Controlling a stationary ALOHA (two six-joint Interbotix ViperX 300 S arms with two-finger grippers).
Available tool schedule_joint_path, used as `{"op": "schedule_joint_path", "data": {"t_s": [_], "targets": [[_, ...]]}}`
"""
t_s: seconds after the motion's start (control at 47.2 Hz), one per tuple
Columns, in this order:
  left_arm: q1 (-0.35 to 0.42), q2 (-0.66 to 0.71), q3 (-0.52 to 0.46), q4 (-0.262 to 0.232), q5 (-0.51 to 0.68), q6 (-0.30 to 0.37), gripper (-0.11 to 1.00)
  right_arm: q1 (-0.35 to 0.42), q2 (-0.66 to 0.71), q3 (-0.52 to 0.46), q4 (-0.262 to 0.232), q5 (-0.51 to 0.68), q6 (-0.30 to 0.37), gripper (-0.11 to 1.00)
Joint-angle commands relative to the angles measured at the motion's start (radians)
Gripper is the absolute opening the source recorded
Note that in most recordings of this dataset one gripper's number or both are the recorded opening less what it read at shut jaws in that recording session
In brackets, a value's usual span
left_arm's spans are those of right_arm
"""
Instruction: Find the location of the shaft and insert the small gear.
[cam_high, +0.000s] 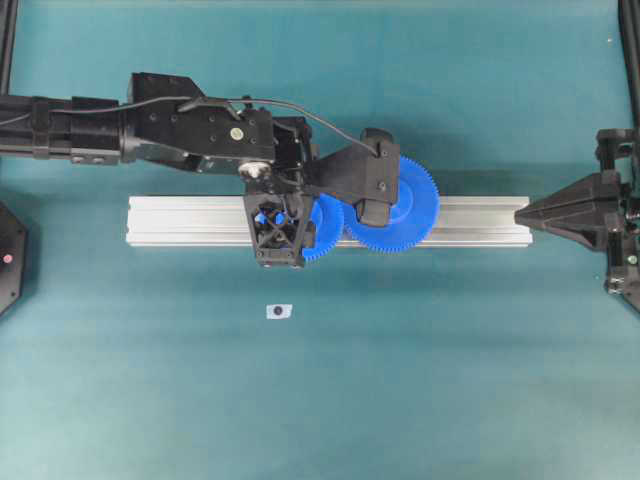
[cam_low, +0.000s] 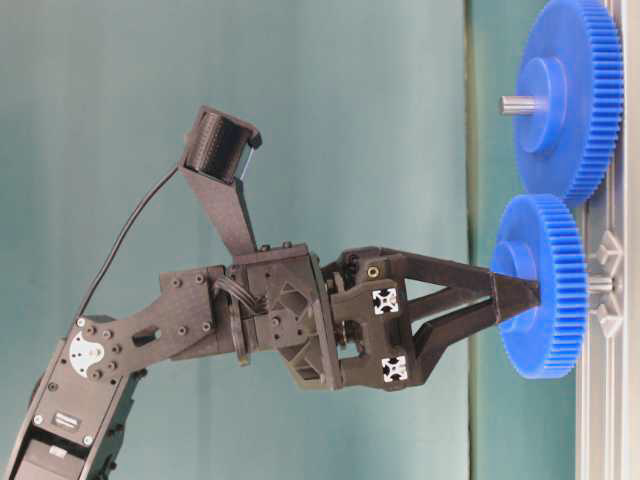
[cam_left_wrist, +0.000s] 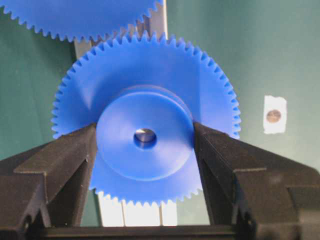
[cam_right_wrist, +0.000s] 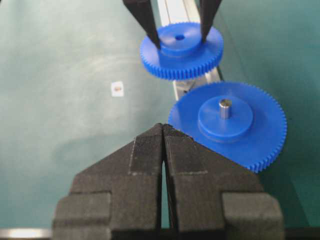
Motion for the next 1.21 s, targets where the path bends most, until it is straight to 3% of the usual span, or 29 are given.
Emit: {"op": "schedule_joint_path", "data": {"t_s": [0.0,0.297,0.466,1.187], "targets": [[0.026,-0.02,-0.015,0.005,0.012,0.0,0.64,-0.003,0.006,-0.012,0.0,-0.005,0.009,-0.02],[0.025,-0.023,-0.023,0.005,0.012,-0.006,0.64,-0.002,0.006,-0.012,0.0,-0.005,0.009,-0.02],[0.02,-0.02,-0.04,0.003,0.014,-0.002,0.75,-0.002,0.006,-0.011,0.0,-0.005,0.009,-0.02],[-0.014,-0.044,-0.081,0.003,0.014,-0.014,0.74,-0.002,0.006,-0.011,0.0,-0.005,0.009,-0.02]]}}
